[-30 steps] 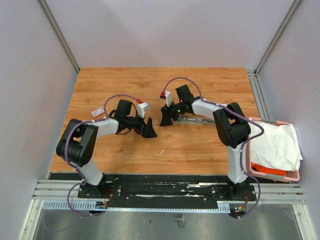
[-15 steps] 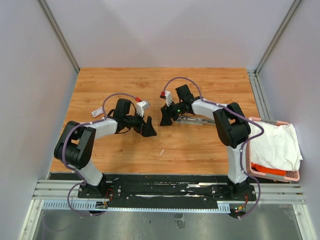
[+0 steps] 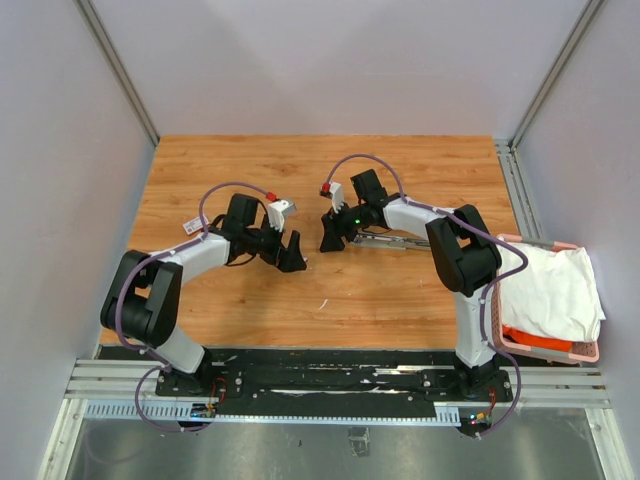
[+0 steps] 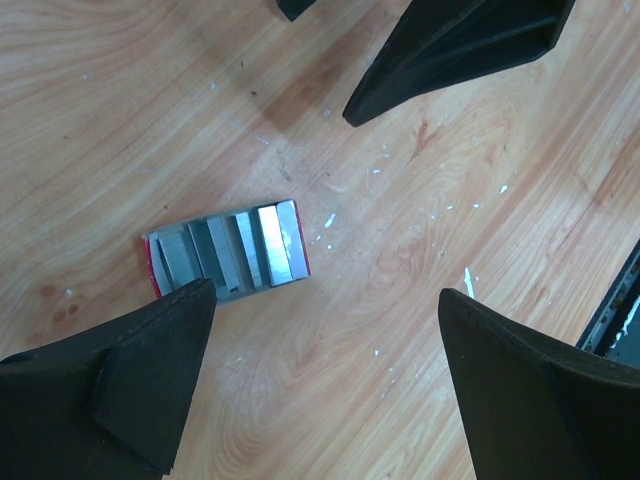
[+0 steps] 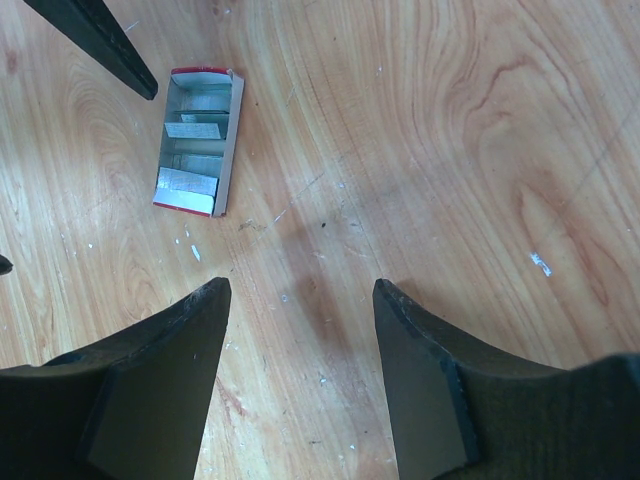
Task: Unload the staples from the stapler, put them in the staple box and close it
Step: Adjust the stapler in the staple box.
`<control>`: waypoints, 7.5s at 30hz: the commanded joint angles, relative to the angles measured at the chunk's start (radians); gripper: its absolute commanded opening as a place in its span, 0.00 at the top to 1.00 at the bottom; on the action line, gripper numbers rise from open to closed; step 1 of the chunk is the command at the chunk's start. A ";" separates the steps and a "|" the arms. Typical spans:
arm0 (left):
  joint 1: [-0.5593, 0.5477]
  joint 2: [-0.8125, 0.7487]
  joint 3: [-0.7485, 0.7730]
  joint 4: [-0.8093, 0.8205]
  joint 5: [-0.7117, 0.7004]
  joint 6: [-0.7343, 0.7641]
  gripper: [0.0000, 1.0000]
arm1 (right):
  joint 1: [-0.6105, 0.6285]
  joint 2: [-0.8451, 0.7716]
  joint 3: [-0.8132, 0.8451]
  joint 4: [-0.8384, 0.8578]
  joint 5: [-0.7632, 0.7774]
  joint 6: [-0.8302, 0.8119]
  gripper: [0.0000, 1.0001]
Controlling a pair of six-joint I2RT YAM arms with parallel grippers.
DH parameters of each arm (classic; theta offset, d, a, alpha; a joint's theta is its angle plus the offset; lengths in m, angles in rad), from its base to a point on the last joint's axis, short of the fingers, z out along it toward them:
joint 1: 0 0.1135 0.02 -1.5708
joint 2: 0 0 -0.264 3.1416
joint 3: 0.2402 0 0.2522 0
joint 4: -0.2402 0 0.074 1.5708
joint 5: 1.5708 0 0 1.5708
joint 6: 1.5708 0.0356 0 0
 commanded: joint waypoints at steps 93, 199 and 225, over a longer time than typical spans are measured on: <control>-0.115 0.125 0.154 -0.165 -0.076 0.095 0.02 | 0.018 -0.007 -0.005 -0.014 -0.002 -0.007 0.39; -0.072 0.134 0.156 -0.158 -0.029 0.067 0.02 | 0.039 -0.111 -0.105 -0.031 -0.165 -0.355 0.30; -0.073 0.143 0.139 -0.149 0.067 0.050 0.02 | 0.083 -0.004 -0.157 0.120 0.030 -0.183 0.26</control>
